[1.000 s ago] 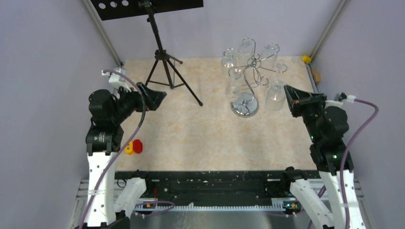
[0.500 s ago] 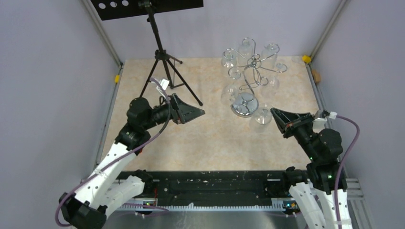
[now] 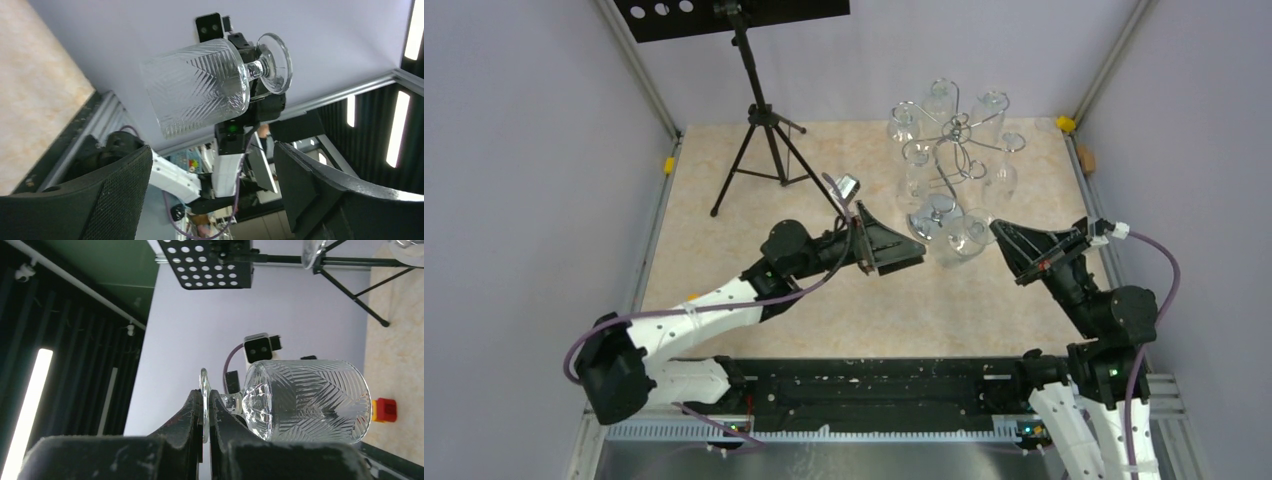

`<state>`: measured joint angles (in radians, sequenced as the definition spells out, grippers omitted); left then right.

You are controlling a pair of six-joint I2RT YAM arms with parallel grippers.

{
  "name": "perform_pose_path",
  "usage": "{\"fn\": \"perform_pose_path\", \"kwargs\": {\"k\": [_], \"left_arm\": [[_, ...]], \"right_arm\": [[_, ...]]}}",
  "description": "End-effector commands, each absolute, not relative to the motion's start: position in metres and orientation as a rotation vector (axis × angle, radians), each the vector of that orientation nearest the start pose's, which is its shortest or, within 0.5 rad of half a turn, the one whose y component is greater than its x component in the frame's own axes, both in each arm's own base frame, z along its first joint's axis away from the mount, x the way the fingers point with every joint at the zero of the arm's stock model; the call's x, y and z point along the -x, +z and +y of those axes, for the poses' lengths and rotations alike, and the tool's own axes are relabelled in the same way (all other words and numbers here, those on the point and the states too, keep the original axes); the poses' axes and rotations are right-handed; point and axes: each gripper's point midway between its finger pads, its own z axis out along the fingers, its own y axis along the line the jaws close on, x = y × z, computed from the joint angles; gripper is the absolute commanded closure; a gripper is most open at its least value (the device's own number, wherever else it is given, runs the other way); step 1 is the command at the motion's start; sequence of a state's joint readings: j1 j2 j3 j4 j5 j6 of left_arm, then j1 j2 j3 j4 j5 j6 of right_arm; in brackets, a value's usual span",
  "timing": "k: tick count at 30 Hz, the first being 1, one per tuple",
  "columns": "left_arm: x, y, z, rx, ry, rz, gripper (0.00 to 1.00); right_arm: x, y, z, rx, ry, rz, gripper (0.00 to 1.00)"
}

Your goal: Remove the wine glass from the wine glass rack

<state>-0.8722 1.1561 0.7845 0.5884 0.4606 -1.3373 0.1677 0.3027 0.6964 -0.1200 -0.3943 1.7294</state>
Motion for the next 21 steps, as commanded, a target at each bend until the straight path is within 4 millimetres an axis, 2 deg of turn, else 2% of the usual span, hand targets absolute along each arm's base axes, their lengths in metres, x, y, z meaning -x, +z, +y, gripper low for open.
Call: {"fn": "perform_pose_path", "kwargs": {"k": [1, 6, 10, 15, 21], "left_arm": [[-0.131, 0.429, -0.376, -0.138, -2.317, 1.511, 0.07], [-0.111, 0.467, -0.389, -0.233, -2.511, 1.378, 0.1], [-0.105, 0.478, -0.392, -0.268, -2.554, 1.348, 0.2], [-0.096, 0.489, -0.379, -0.27, -2.555, 1.299, 0.31], [-0.084, 0.503, -0.362, -0.295, -2.577, 1.224, 0.49]], "right_arm": [[-0.113, 0.482, 0.126, -0.595, 1.981, 1.132, 1.0], [-0.102, 0.497, 0.122, -0.584, 1.959, 1.121, 1.0], [-0.101, 0.494, 0.118, -0.632, 1.954, 1.117, 1.0], [-0.105, 0.49, 0.115, -0.675, 1.935, 1.112, 1.0], [-0.122, 0.479, 0.111, -0.739, 1.938, 1.085, 1.0]]}}
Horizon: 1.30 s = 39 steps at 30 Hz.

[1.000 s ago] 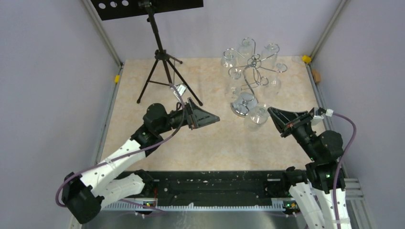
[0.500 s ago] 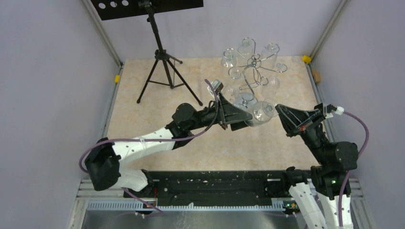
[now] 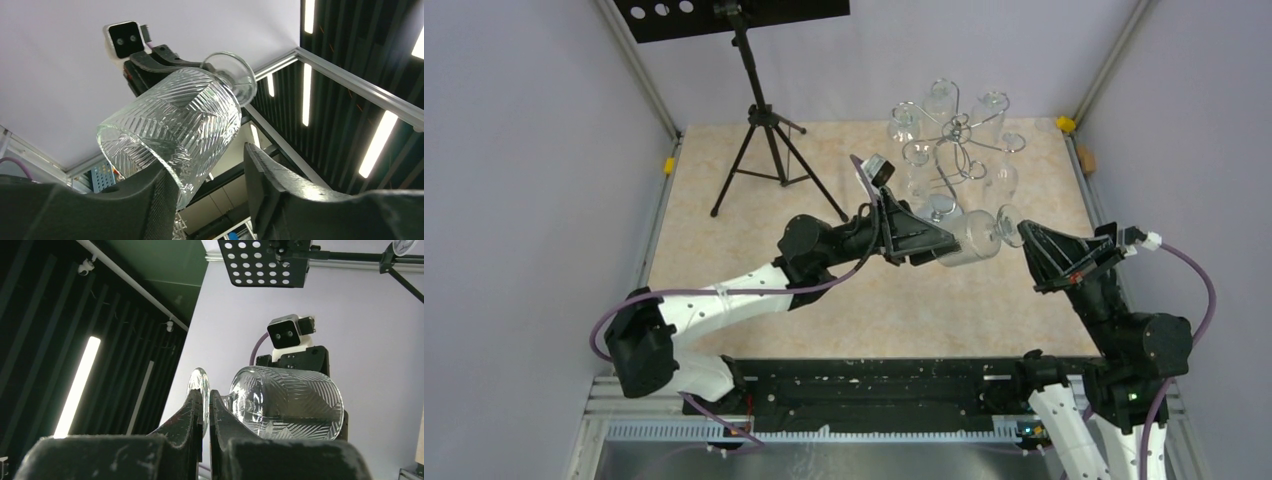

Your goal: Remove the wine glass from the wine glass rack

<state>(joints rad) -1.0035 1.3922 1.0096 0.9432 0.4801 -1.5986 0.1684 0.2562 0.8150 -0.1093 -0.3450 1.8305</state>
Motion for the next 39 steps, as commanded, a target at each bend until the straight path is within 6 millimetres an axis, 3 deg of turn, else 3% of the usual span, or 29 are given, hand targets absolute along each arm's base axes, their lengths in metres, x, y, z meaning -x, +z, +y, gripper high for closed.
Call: {"fn": "perform_pose_path", "kwargs": {"k": [1, 6, 9, 12, 16, 22, 25, 29, 30, 33, 39], "left_arm": [[-0.083, 0.505, -0.36, -0.3, -2.575, 1.208, 0.53], [-0.073, 0.521, -0.353, -0.397, -2.511, 1.153, 0.71], [-0.076, 0.52, -0.355, -0.401, -2.443, 1.194, 0.82], [-0.082, 0.519, -0.355, -0.378, -2.397, 1.2, 1.0], [-0.09, 0.514, -0.358, -0.384, -2.313, 1.221, 1.0], [-0.107, 0.494, -0.362, -0.417, -2.103, 1.31, 1.0], [-0.118, 0.482, -0.359, -0.47, -1.92, 1.361, 1.0], [-0.135, 0.452, -0.346, -0.505, -1.623, 1.509, 1.0], [-0.141, 0.443, -0.34, -0.505, -1.537, 1.547, 1.0], [-0.169, 0.405, -0.317, -0.488, -1.218, 1.693, 1.0], [-0.232, 0.31, -0.233, -0.283, -0.52, 1.986, 1.0]], "right_arm": [[-0.125, 0.477, 0.11, -0.749, 1.945, 1.077, 1.0], [-0.134, 0.465, 0.105, -0.796, 1.979, 1.017, 1.0], [-0.139, 0.454, 0.106, -0.818, 1.987, 1.026, 1.0], [-0.138, 0.452, 0.106, -0.813, 1.984, 1.03, 1.0], [-0.141, 0.443, 0.114, -0.785, 1.968, 1.088, 0.98], [-0.152, 0.421, 0.121, -0.786, 1.888, 1.192, 0.33], [-0.158, 0.41, 0.118, -0.789, 1.77, 1.237, 0.17], [-0.16, 0.397, 0.106, -0.812, 1.599, 1.263, 0.13], [-0.161, 0.386, 0.103, -0.837, 1.534, 1.305, 0.13], [-0.157, 0.368, 0.089, -0.838, 1.35, 1.365, 0.13], [-0.146, 0.338, 0.063, -0.825, 1.036, 1.471, 0.15]]}}
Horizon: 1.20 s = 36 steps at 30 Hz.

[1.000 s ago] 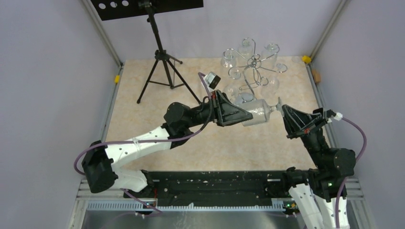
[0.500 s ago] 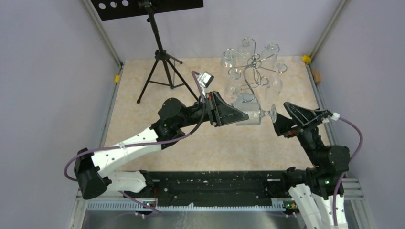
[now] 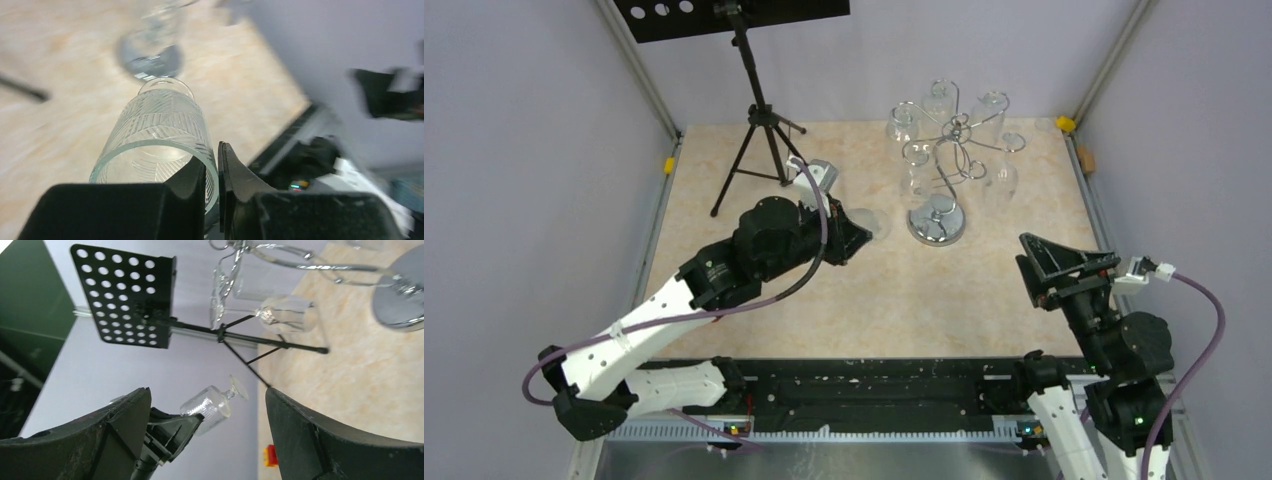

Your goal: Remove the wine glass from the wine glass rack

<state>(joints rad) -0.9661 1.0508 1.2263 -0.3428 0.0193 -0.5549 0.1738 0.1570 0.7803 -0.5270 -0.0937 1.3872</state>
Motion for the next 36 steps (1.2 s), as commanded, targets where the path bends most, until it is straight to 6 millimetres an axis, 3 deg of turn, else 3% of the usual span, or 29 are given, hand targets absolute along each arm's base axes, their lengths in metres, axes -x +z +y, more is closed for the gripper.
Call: {"fn": "perform_pose_path", "kwargs": {"k": [1, 8, 17, 26, 31, 36], "left_arm": [[-0.238, 0.299, -0.221, -0.253, -0.463, 2.012, 1.0], [-0.269, 0.229, -0.146, 0.028, -0.305, 2.192, 1.0], [-0.289, 0.164, -0.083, 0.341, -0.079, 2.365, 1.0], [-0.292, 0.129, -0.094, 0.422, -0.122, 2.468, 1.0], [-0.291, 0.112, -0.111, 0.332, -0.202, 2.56, 1.0], [-0.288, 0.103, -0.113, 0.323, -0.18, 2.623, 1.0]], "right_arm": [[-0.145, 0.334, 0.059, -0.828, 1.003, 1.485, 0.16], [-0.147, 0.319, 0.054, -0.819, 0.907, 1.545, 0.18], [-0.153, 0.315, 0.056, -0.79, 0.874, 1.589, 0.19], [-0.164, 0.297, 0.06, -0.792, 0.859, 1.637, 0.19], [-0.172, 0.286, 0.065, -0.79, 0.872, 1.661, 0.2], [-0.178, 0.277, 0.073, -0.783, 0.907, 1.691, 0.2]]}}
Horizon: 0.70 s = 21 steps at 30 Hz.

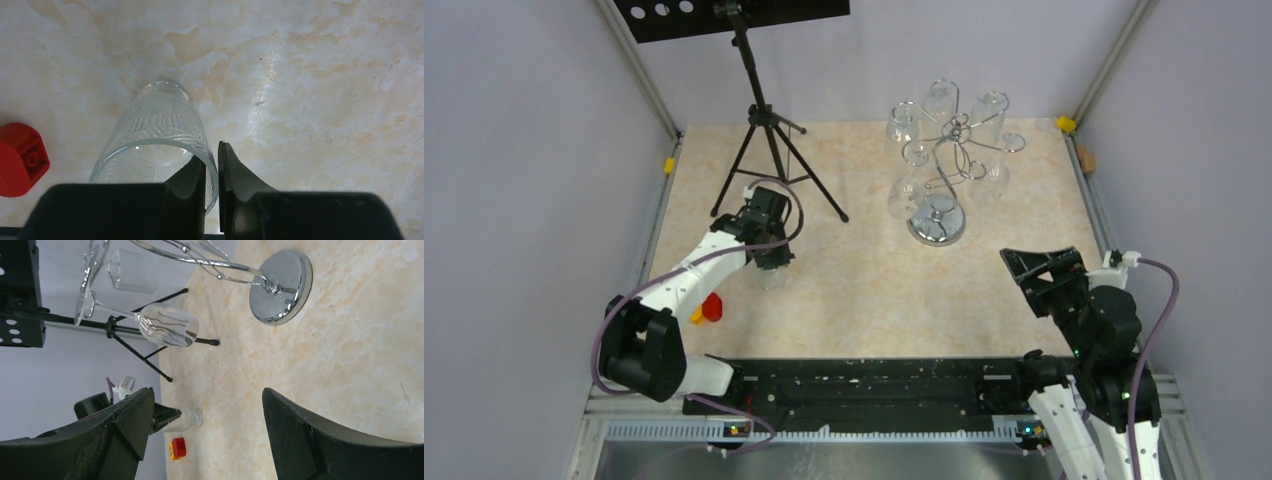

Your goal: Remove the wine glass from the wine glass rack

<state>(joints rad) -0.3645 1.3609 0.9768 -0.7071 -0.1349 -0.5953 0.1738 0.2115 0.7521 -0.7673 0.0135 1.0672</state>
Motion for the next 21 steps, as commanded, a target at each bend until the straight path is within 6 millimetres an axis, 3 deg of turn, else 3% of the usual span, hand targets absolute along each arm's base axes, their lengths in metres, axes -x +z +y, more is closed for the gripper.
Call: {"fn": "perform_pose_path", "kwargs": {"k": [1, 4, 5, 9, 15, 18, 21], "left_arm": [[-0.288, 0.103, -0.112, 0.326, -0.173, 2.627, 1.0], [-0.289, 0.103, -0.109, 0.348, -0.143, 2.628, 1.0], [-0.289, 0.104, -0.108, 0.35, -0.141, 2.625, 0.96], [-0.292, 0.117, -0.104, 0.359, -0.121, 2.583, 0.69], [-0.299, 0.158, -0.096, 0.332, -0.112, 2.474, 0.32], [-0.3, 0.182, -0.096, 0.31, -0.153, 2.408, 0.28], [-0.299, 0.212, -0.109, 0.25, -0.277, 2.342, 0.28]], "right_arm": [[-0.178, 0.276, 0.074, -0.783, 0.907, 1.693, 0.2], [-0.177, 0.274, 0.073, -0.776, 0.891, 1.705, 0.2], [-0.177, 0.273, 0.072, -0.773, 0.885, 1.709, 0.2], [-0.175, 0.272, 0.073, -0.765, 0.884, 1.722, 0.2], [-0.172, 0.27, 0.074, -0.761, 0.888, 1.73, 0.2], [-0.169, 0.271, 0.076, -0.758, 0.899, 1.738, 0.2], [-0.164, 0.272, 0.078, -0.758, 0.918, 1.739, 0.2]]}}
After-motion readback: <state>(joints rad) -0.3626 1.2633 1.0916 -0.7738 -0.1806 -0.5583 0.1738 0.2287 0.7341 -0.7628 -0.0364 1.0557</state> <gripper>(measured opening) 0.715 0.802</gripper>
